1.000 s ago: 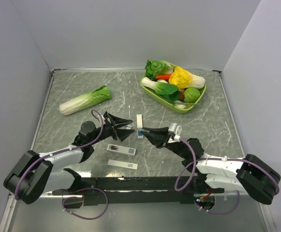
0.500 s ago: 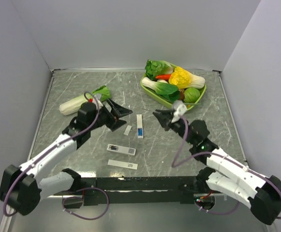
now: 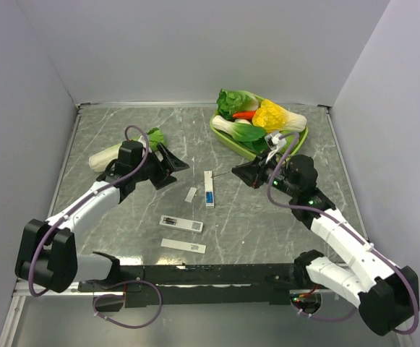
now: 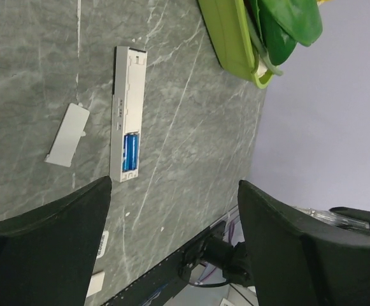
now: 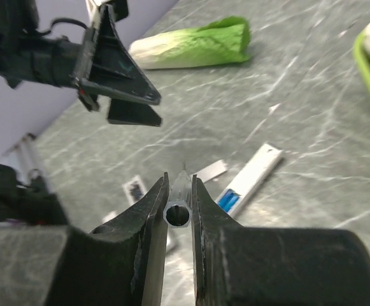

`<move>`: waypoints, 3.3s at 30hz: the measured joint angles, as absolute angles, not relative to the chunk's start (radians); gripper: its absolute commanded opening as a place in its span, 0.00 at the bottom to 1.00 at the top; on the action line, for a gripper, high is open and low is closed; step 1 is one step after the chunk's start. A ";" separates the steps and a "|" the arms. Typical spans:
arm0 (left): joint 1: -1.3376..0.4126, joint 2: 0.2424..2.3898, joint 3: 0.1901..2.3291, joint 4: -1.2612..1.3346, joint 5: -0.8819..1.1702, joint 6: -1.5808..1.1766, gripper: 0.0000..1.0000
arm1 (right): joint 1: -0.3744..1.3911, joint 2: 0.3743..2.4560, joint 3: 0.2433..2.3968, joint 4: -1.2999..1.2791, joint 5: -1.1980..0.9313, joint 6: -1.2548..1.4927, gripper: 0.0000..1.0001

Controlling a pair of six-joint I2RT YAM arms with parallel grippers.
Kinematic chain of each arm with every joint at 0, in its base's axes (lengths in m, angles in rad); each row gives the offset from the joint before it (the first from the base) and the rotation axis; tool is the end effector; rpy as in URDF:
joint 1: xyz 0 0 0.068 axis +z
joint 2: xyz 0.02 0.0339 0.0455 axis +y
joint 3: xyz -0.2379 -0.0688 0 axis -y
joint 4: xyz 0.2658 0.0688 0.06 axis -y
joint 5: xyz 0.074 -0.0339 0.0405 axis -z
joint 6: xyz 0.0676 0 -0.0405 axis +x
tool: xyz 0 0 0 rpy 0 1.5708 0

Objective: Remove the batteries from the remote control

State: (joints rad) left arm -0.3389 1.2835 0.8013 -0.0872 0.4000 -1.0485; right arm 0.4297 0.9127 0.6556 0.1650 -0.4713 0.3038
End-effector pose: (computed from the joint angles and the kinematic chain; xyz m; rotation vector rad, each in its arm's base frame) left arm 0.3031 -0.1348 0.1981 -0.5696 2.2849 -1.1837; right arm 0.2422 0.1448 0.2798 -0.4787 1.6741 0.9374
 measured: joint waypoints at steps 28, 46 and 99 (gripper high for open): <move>-0.365 1.734 1.013 -0.025 0.538 -0.946 0.61 | 0.418 1.280 0.754 0.081 -0.704 -0.128 0.00; -0.394 1.911 1.063 0.021 0.622 -0.929 0.47 | 0.451 1.381 0.794 0.051 -0.731 -0.313 0.00; -0.434 1.975 1.107 0.002 0.583 -0.875 0.19 | 0.663 1.370 0.655 0.332 -0.365 -0.211 0.00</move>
State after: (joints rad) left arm -0.4339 1.9751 1.1069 0.0025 0.5827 -0.8745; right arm 0.6628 1.3701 0.6548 0.3321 -0.3653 -0.2108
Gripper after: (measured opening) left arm 0.201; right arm 0.226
